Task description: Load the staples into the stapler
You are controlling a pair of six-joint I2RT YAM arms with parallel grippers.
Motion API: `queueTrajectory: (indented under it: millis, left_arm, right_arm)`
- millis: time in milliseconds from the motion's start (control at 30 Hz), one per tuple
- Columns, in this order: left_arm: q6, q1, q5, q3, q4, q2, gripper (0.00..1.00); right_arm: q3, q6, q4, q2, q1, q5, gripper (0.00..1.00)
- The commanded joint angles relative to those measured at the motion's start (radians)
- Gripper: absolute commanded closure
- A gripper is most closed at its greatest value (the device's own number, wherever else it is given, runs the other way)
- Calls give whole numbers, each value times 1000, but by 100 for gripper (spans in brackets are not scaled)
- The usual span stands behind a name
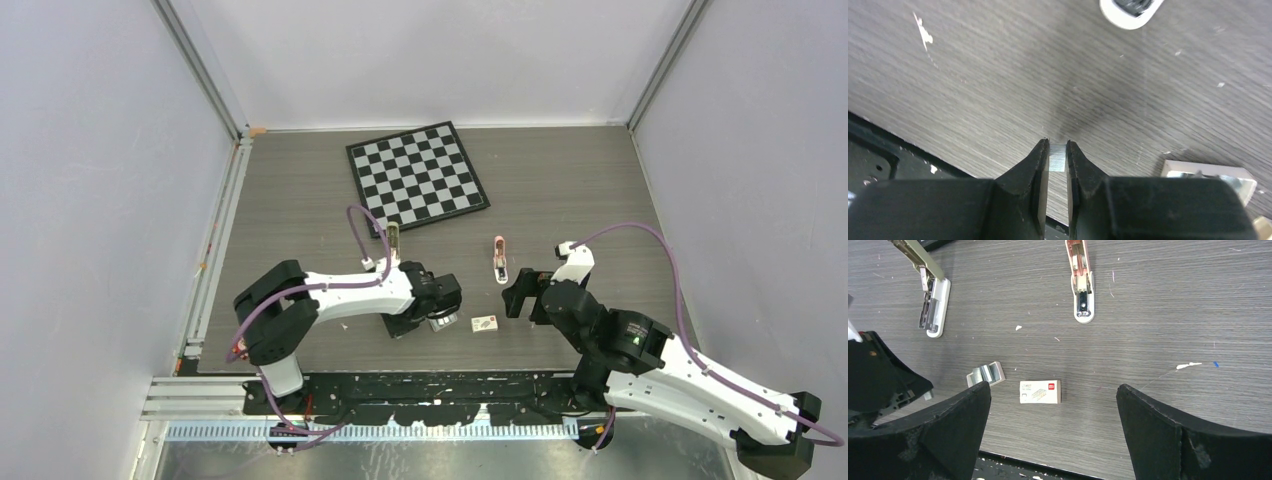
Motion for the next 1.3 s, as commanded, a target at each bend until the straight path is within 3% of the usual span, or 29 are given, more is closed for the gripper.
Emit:
queueTrajectory:
  millis: [0,233,467,767,1267]
  left_arm:
    - [150,-2,-166,-12,10,-114,82]
    - [455,53,-163,-130,259,-342,81]
    - [749,254,-62,-186,379,-518,80]
    - [976,321,-3,-104,435,-475,80]
    - [1107,346,72,-84,561,-335,80]
  right_arm:
    - [15,16,27,-6,0,14,0]
    - [14,20,22,-11,0,5,0]
    - [15,19,34,3,0,-11,0]
    - [13,12,72,47,-1,-40,1]
    - [11,13,78,56,0,-31,1]
